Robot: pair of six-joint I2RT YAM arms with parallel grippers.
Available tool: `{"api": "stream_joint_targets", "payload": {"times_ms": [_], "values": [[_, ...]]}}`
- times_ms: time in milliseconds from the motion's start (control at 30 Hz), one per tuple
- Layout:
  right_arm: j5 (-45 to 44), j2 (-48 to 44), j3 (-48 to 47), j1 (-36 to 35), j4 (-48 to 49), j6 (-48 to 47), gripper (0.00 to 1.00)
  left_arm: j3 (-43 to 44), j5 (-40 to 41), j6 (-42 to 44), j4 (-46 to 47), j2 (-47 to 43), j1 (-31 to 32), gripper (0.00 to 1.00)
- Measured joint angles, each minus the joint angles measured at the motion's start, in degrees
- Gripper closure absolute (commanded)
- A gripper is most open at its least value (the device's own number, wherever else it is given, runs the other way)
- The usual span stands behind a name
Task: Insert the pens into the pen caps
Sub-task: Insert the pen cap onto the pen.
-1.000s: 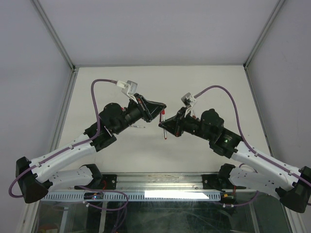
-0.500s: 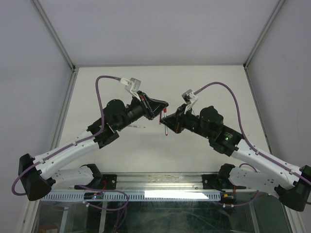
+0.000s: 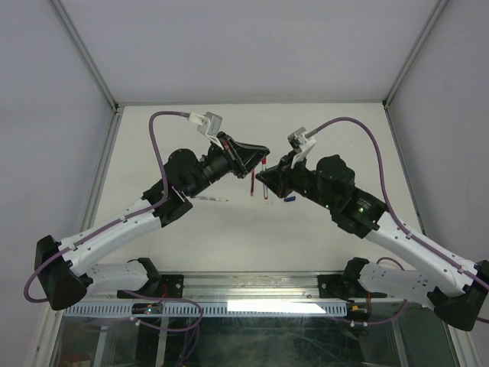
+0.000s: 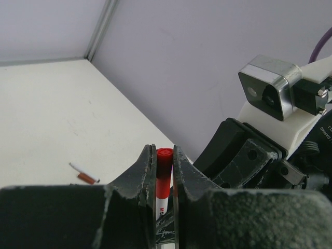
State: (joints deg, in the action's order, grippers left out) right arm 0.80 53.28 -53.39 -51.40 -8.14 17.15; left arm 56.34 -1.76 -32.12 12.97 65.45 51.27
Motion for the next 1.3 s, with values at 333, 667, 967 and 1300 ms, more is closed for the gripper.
{"api": "stream_joint_targets", "payload": {"times_ms": [333,667,967,1300], "values": [[5.9,6.1,-15.2,4.9,-11.0,-8.6,1.00,-0.8,4.2,0.0,11.8,0.9,0.5,1.00],[10.8,11.1,-25.6,8.5,-20.2,-12.0,1.00,-0.4,6.4,-0.2,18.8,4.0,0.7,1.00],[11.1,15.9,-38.0,9.5,-36.1,-15.8,1.00,-0.3,7.7,-0.5,21.5,5.5,2.1,1.00],[13.4,7.7,-25.4,9.5,-24.4,-15.2,1.00,2.6,5.4,0.4,13.0,2.8,2.8,0.94]]}}
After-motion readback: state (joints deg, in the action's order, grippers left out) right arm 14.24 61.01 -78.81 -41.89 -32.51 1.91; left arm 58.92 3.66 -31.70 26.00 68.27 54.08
